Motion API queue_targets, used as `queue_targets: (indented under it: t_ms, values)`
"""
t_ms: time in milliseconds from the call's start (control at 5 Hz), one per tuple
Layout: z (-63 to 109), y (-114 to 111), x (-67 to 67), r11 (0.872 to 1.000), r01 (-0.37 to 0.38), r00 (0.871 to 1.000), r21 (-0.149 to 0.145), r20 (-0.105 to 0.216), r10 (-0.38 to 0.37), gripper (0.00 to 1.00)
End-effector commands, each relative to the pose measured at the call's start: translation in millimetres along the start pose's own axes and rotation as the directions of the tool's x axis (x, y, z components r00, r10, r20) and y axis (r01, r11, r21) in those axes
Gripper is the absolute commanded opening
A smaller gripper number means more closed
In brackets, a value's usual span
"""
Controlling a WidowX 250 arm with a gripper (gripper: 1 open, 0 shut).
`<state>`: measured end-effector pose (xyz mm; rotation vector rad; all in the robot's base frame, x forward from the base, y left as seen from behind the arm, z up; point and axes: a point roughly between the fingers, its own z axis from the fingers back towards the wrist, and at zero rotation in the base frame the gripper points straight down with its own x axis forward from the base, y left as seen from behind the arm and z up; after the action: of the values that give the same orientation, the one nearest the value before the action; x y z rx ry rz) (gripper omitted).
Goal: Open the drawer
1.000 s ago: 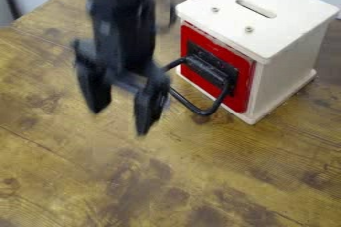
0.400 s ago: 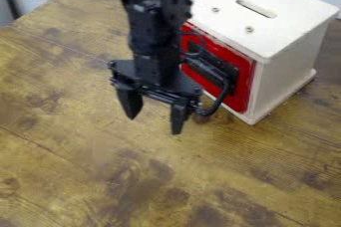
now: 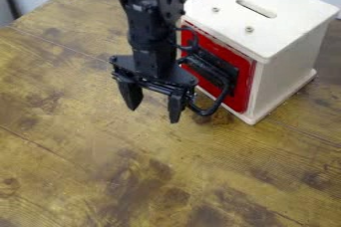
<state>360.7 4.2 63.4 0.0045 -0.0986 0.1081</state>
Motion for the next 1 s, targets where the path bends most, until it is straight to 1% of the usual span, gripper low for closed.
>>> queue_targets:
  t_ms: [0,200,600,800]
  values:
    - [13.6,9.8,22.7,1.0,-0.01,0.997,-0.005,0.075,0.01,1.0]
    - [1.6,12.2,22.4,0.999,-0.042,0.996,-0.005,0.079,0.043,1.0]
    - [-7.5,11.4,14.1,0.998,-0.063,0.997,0.007,0.045,0.063,1.0]
    - [-5.0,0.2,13.1,1.0,-0.005,0.999,-0.002,0.04,0.005,1.0]
